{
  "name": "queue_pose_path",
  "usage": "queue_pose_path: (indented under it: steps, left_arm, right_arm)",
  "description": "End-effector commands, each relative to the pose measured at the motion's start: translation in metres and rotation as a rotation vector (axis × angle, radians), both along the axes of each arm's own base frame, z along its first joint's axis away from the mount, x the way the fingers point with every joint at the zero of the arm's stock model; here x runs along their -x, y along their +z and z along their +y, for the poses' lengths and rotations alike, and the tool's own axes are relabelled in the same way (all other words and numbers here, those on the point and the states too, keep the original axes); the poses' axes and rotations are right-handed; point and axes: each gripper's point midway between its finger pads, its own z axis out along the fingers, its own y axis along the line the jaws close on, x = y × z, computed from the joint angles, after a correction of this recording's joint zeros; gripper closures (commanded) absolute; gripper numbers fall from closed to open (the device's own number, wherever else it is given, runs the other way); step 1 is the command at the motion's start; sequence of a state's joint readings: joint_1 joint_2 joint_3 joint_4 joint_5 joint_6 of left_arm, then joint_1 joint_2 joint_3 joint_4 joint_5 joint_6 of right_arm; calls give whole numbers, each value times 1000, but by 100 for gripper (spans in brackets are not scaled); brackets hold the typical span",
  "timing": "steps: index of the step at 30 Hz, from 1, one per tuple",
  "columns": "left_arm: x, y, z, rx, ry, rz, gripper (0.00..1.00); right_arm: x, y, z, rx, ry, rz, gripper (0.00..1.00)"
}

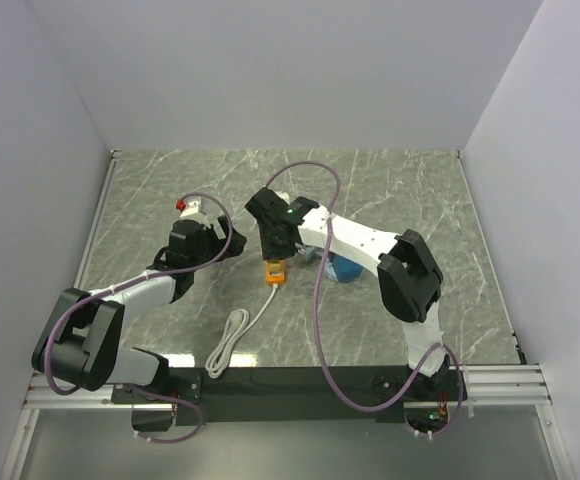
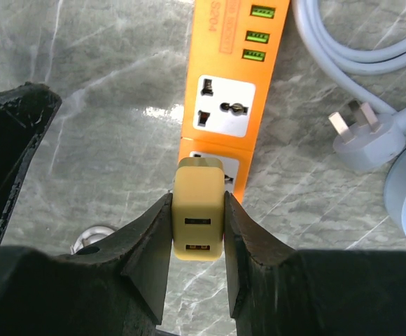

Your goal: Insert the plug

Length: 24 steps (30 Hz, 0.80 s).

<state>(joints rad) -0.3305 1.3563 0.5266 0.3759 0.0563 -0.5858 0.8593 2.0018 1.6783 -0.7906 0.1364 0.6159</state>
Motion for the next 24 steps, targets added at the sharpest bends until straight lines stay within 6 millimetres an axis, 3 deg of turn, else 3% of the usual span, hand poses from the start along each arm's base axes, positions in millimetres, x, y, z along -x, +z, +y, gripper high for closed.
queue_pose_path:
  steps: [1,7,13,20,24]
  left_arm:
    - [-1,5,1,-9,-13,-27,6]
    - [-1,5,1,-9,-13,-27,5]
    - [-1,4,0,-11,-15,-23,5]
    - [-1,4,1,-12,-12,-23,5]
    - [-1,4,0,-9,-17,-24,5]
  right_arm:
    - [-14,1,-2,16,-23,-29,100]
    - [-10,-9,3,24,-14,-7,100]
    - [-8,0,7,1,-10,-18,100]
    - [5,-7,6,3,-4,9,100]
    - [8,0,9,-5,1,1,100]
